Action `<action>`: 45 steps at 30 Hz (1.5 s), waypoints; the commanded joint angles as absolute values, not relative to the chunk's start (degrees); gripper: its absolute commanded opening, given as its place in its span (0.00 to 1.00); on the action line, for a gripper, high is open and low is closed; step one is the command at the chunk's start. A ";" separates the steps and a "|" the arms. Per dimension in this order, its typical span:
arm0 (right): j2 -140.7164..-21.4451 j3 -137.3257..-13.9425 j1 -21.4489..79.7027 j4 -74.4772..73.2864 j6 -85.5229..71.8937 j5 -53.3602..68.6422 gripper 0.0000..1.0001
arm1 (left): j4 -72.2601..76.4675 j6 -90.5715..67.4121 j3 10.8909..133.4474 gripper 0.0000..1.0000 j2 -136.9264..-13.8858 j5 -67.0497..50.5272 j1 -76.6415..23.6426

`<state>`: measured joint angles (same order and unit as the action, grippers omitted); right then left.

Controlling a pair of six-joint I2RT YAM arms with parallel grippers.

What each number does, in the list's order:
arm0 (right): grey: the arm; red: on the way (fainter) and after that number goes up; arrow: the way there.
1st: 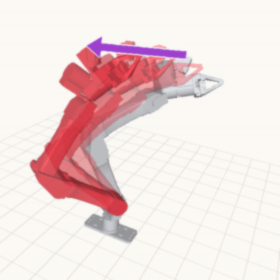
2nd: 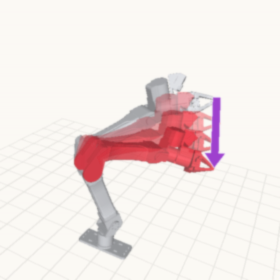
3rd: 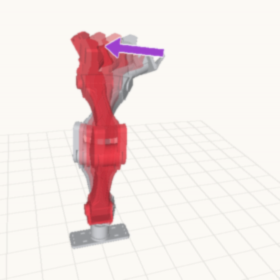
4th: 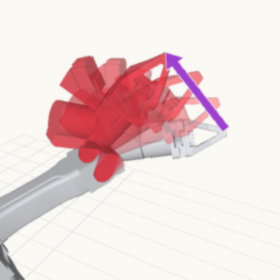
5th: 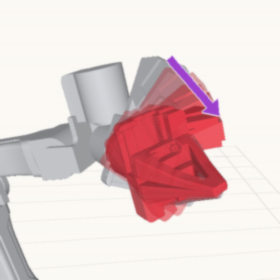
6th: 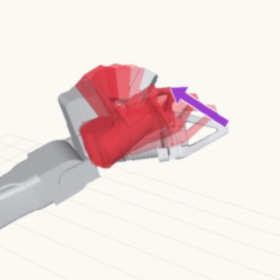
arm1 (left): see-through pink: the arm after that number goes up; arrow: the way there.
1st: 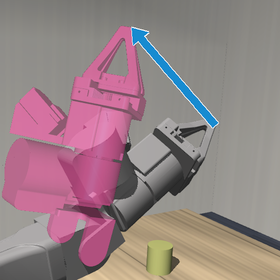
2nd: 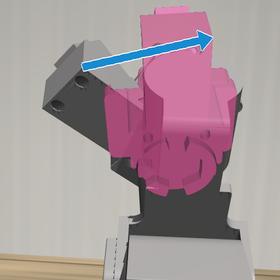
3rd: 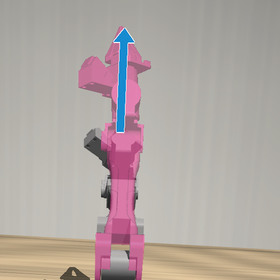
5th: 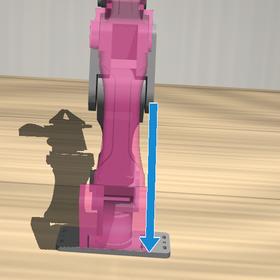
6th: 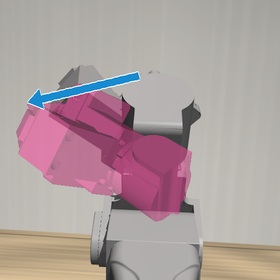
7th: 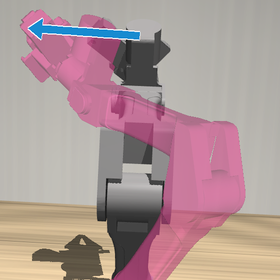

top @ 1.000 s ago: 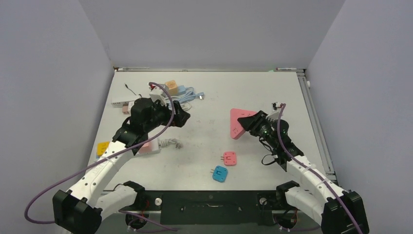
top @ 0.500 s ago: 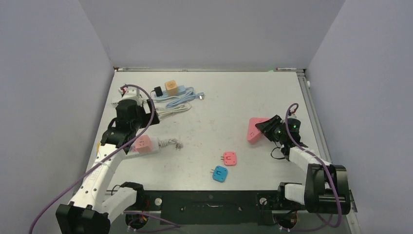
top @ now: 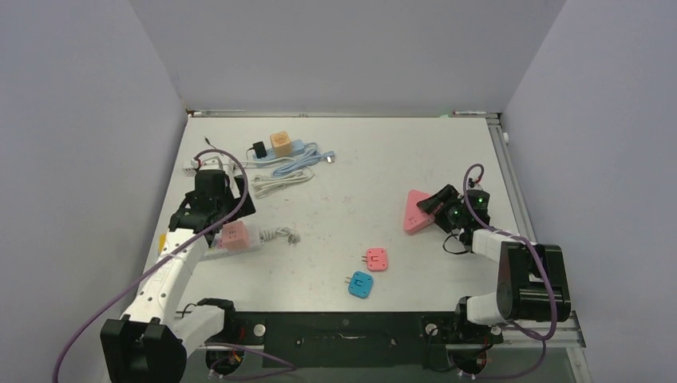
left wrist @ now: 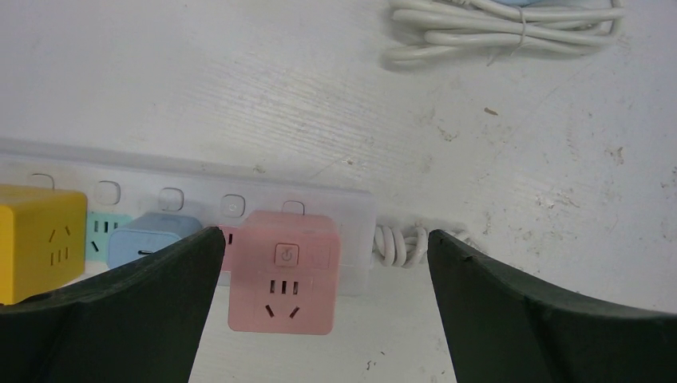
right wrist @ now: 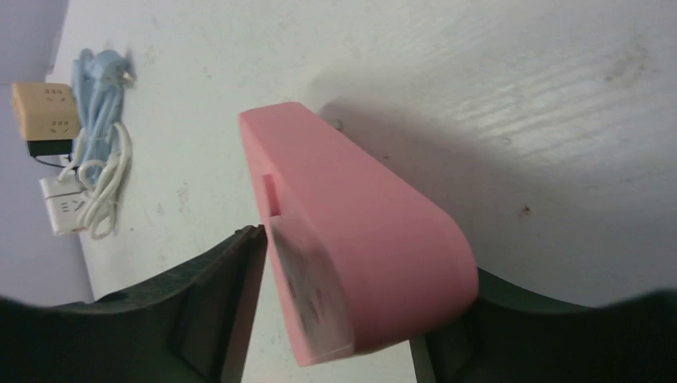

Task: Pull the plug off the socket
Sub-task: Place the socket at the center of the board, then move the socket to the center of the board.

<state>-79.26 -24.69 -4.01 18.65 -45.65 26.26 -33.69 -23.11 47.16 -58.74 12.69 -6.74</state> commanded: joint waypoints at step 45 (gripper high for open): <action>-55.46 -31.38 -10.72 -7.97 -34.62 17.58 0.90 | -34.34 -33.27 45.13 0.58 -71.15 9.33 -15.93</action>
